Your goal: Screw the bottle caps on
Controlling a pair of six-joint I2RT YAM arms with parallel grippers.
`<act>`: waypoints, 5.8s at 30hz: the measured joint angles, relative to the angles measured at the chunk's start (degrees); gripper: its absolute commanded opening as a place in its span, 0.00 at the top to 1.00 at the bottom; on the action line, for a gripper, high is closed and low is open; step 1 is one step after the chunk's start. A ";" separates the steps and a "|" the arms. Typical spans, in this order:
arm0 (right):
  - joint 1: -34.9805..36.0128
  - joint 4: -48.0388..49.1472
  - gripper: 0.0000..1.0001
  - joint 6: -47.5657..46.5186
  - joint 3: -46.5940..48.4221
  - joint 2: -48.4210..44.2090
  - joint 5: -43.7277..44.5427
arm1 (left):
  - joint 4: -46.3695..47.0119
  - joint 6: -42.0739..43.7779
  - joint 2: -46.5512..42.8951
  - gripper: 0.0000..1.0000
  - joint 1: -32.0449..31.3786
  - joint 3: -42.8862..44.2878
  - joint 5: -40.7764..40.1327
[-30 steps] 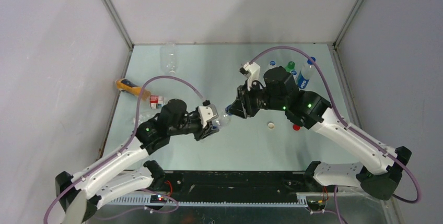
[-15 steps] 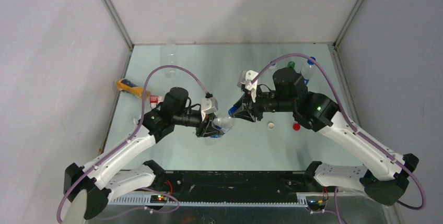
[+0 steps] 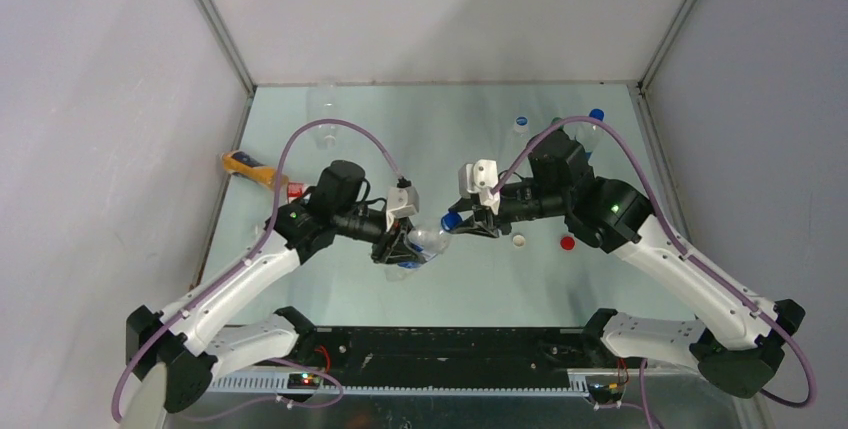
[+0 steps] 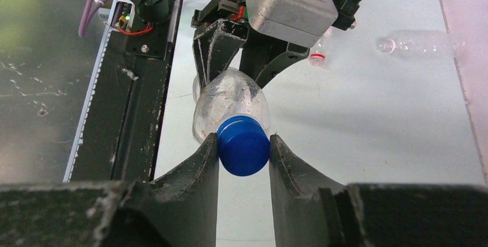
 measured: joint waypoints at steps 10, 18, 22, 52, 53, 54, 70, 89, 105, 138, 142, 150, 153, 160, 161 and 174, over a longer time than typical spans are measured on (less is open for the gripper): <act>-0.04 1.29 1.00 2.69 0.02 0.72 2.19 | 3.43 -3.52 -1.57 0.84 -0.17 -1.44 -4.13; 0.17 2.21 1.00 25.55 0.04 4.50 12.41 | 6.88 -2.84 -7.30 0.85 -7.28 -6.29 -28.09; 0.57 1.40 1.00 39.50 0.04 6.05 18.45 | 9.66 -1.16 -9.09 0.86 -11.98 -8.90 -41.38; -7.93 7.78 1.00 63.95 -4.28 0.50 22.27 | 16.79 -1.36 -8.72 0.92 -14.34 -9.46 -59.06; -9.40 7.32 1.00 63.34 -4.79 -0.68 22.27 | 15.37 -2.47 -8.90 0.92 -12.39 -9.57 -59.08; -11.04 7.04 1.00 62.25 -5.20 -1.99 22.49 | 14.23 -3.34 -9.22 0.92 -10.75 -9.68 -58.86; 5.95 5.99 0.94 38.77 -14.64 9.84 36.85 | 2.71 -10.99 -16.98 0.91 -5.35 -6.36 -60.33; 14.08 14.80 0.42 39.28 -19.39 33.18 49.03 | 1.90 -12.46 -22.77 0.91 -5.27 -4.07 -64.98; 13.44 1.77 0.08 74.75 -14.80 24.76 49.72 | 1.90 -12.46 -21.84 0.91 -5.27 -4.04 -65.13; 12.04 -15.26 0.57 116.61 -2.27 42.99 57.81 | -2.16 -12.92 -26.49 0.91 -5.27 -3.96 -64.19; 11.39 -14.16 0.57 117.55 -3.10 43.06 56.85 | -2.69 -12.92 -26.71 0.91 -5.27 -3.96 -64.19; 11.15 -13.94 0.58 117.83 -3.26 43.91 56.43 | -2.84 -12.94 -27.08 0.92 -5.27 -3.96 -64.19; 11.15 -14.12 0.65 117.92 -3.23 44.19 56.48 | -2.84 -12.94 -27.08 0.91 -5.27 -3.96 -64.19; 11.15 -15.34 0.77 116.37 -3.56 42.07 57.83 | -4.07 -12.98 -26.32 0.92 -5.27 -3.96 -62.71; 11.17 -15.54 0.78 115.73 -3.74 40.76 58.53 | -4.22 -12.98 -26.16 0.92 -5.27 -3.96 -62.23; 10.86 -6.93 0.77 84.59 -7.50 9.79 64.46 | -4.24 -10.32 -21.55 0.92 -5.25 -2.84 -44.72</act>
